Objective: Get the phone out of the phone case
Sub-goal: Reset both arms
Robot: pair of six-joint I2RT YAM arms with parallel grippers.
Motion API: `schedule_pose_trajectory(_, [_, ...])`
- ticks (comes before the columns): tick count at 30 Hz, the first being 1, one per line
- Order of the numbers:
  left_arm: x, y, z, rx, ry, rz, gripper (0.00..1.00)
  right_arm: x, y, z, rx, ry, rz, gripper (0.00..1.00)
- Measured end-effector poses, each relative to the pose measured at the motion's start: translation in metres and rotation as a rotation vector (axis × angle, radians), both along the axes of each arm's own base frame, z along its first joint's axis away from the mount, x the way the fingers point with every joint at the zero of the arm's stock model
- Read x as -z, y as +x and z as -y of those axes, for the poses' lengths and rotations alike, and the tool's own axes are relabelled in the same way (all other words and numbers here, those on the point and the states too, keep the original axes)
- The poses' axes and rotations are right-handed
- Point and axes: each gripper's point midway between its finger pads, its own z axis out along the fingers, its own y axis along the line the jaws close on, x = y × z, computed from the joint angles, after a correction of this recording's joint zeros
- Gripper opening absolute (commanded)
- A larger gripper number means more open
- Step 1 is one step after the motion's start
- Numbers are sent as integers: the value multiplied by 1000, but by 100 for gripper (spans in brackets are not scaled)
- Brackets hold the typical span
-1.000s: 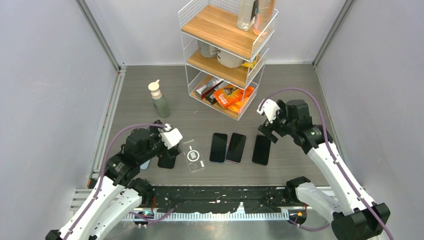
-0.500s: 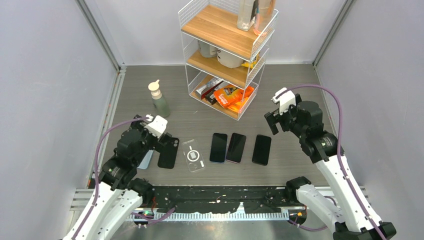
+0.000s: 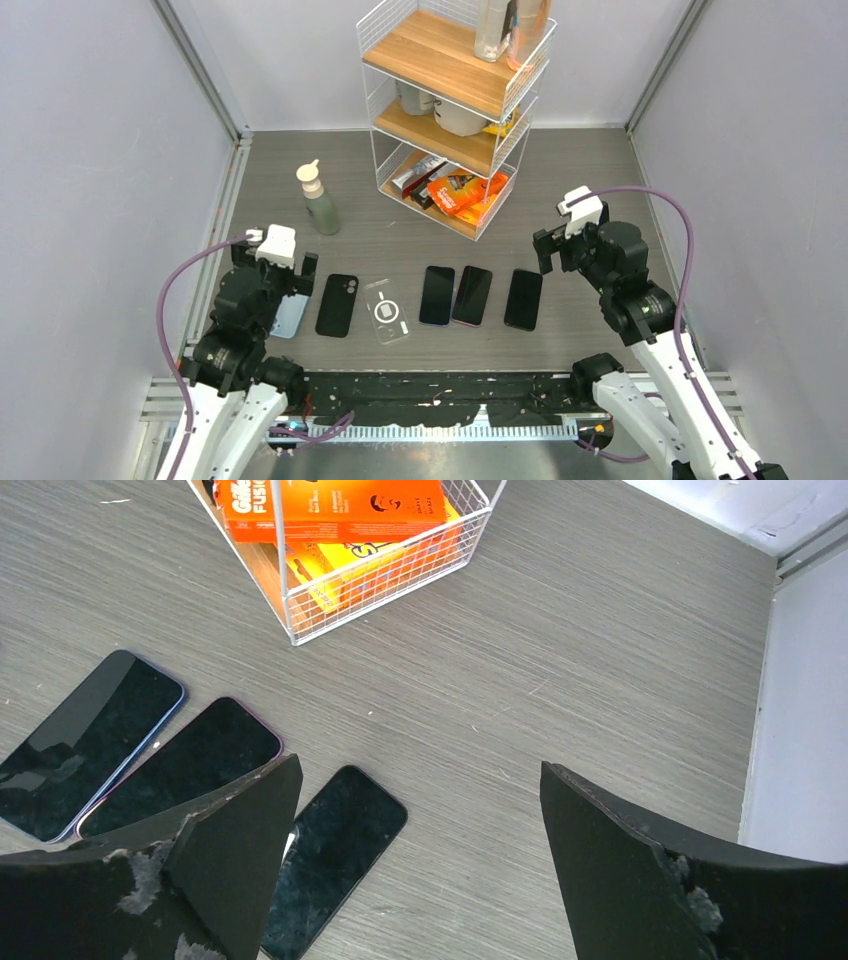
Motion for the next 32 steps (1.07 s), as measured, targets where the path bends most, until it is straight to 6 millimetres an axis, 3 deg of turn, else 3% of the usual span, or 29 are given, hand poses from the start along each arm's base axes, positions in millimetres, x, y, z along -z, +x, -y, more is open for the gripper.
schedule_pose_trajectory(8, [-8, -1, -7, -68, -119, 61, 100, 6, 1, 12, 74, 3, 36, 95])
schedule_pose_trajectory(14, [9, 2, -7, -91, -148, 46, 100, 2, -1, 18, 104, 8, 77, 95])
schedule_pose_trajectory(32, [23, 7, -7, -86, -142, 51, 100, 4, 0, 22, 121, 0, 87, 95])
